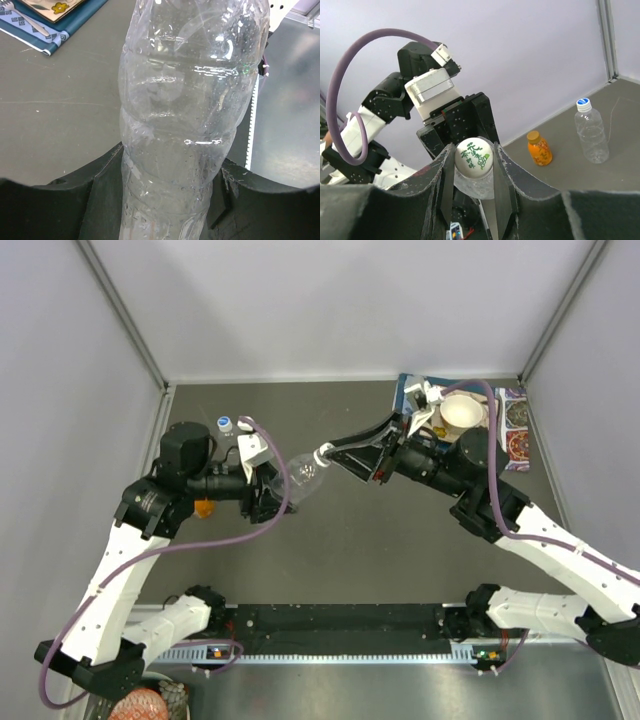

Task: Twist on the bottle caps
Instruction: Screw the bottle cap onto the plastic bottle.

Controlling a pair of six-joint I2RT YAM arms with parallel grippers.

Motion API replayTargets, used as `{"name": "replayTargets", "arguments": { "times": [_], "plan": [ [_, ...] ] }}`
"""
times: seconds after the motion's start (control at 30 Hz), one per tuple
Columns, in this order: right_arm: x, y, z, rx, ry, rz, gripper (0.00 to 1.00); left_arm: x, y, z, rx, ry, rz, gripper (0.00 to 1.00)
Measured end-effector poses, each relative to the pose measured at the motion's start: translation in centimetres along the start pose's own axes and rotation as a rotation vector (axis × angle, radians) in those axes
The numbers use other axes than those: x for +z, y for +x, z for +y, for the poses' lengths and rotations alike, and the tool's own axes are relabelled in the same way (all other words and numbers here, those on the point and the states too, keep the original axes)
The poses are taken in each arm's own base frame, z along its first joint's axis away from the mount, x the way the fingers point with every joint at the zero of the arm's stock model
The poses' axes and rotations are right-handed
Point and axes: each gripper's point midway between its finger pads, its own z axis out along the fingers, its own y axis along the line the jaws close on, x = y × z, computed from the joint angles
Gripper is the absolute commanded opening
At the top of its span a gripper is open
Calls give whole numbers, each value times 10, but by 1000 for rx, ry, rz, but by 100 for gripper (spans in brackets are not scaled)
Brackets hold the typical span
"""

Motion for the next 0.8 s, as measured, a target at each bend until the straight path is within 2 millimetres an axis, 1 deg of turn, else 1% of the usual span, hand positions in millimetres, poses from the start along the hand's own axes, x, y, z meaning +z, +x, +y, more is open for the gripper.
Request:
{"name": "replayTargets", "arguments": {
  "times": [0.17,0.43,0.67,0.8],
  "plan": [
    [6,-4,-8,58,29,-53,7,0,-2,5,-18,-30,-4,0],
    [18,0,-32,107,182,-62,4,-4,4,30,-33,-179,29,0],
    [32,-1,-45,147,291,-55,4,-8,7,45,-30,-270,45,0],
    [37,1,-51,200,330,-52,4,-9,9,50,-34,-300,53,0]
  ]
}}
